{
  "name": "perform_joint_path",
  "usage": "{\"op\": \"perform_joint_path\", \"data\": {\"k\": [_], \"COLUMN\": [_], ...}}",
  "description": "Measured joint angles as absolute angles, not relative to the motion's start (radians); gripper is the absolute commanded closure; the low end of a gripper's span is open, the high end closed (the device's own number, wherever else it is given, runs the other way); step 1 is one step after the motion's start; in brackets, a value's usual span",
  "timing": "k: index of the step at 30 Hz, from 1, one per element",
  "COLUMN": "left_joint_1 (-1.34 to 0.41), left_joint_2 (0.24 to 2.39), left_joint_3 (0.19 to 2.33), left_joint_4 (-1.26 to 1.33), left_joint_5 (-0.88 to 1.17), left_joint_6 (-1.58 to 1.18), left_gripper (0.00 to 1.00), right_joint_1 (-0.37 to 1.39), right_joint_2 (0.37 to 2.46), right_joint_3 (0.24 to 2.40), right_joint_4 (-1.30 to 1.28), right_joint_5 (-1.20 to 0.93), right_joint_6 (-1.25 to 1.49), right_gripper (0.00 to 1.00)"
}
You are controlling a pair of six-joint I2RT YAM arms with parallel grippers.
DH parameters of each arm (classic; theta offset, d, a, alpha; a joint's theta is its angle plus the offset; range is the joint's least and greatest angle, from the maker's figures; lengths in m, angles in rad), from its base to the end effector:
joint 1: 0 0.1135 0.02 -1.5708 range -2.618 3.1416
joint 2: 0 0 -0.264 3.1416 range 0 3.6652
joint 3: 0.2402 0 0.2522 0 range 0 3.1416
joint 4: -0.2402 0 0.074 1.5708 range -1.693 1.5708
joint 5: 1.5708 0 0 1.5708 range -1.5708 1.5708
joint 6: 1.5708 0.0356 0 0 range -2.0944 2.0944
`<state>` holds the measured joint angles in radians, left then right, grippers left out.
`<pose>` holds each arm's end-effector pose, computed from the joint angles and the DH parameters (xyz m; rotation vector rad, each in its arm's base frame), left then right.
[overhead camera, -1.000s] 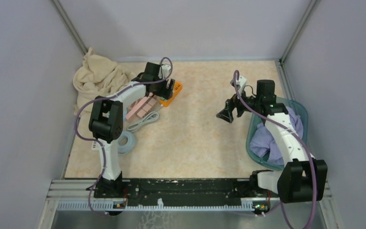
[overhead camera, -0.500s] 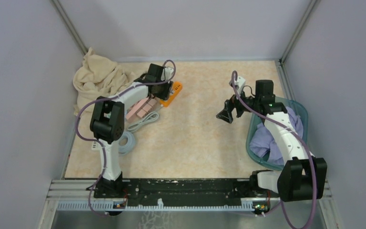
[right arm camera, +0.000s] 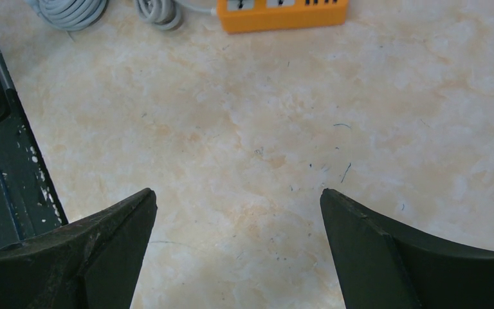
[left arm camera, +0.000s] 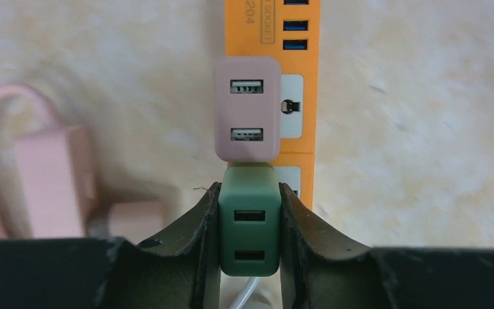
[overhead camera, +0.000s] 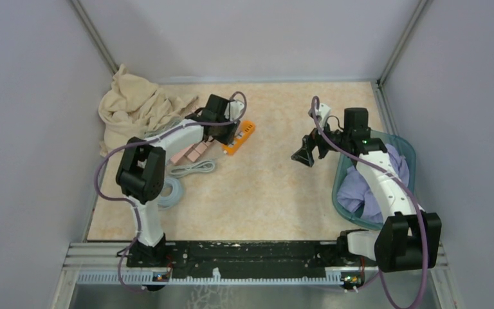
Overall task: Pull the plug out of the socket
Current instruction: Move the socket to the center of the board.
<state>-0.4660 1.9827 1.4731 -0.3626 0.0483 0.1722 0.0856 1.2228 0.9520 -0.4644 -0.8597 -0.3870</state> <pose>0.3916 -0.1989 0.2044 0.7893 2.3202 -0.1892 0.2509 0.0486 0.2887 -0.8988 1.9238 0.8044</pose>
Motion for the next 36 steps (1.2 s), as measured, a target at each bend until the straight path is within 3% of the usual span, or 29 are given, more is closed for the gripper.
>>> {"op": "perform_joint_path", "data": {"k": [10,16,18,25,36], "left_joint_1": [-0.781,-0.883,-0.886,-0.897,-0.902], "left_joint_2": [1.58,1.493,1.5,1.52,1.498], "left_joint_3": [0.941,0.763,0.758,0.758,0.748], "left_joint_4": [-0.142,-0.004,0.015,0.065,0.149], "left_joint_5": [0.205,0.279,0.286,0.287,0.284], "left_joint_6": [0.28,0.296,0.301,0.306,0.241], "left_gripper": [1.0,0.97,0.89,0.47,0.15], "right_joint_1": [0.092,0.096,0.098,0.124,0.205], "right_joint_2": [1.222,1.207,1.195,1.167,1.164], "right_joint_3": [0.936,0.925,0.911,0.869,0.822], "right_joint_4": [-0.491,-0.695,-0.773,-0.857,-0.807], "right_joint_5": [-0.971,-1.134,-1.173,-1.198,-1.166], "right_joint_6": [-0.545,-0.889,-1.016,-1.196,-1.207], "right_gripper": [0.01,0.01,0.01,0.01,0.09]}}
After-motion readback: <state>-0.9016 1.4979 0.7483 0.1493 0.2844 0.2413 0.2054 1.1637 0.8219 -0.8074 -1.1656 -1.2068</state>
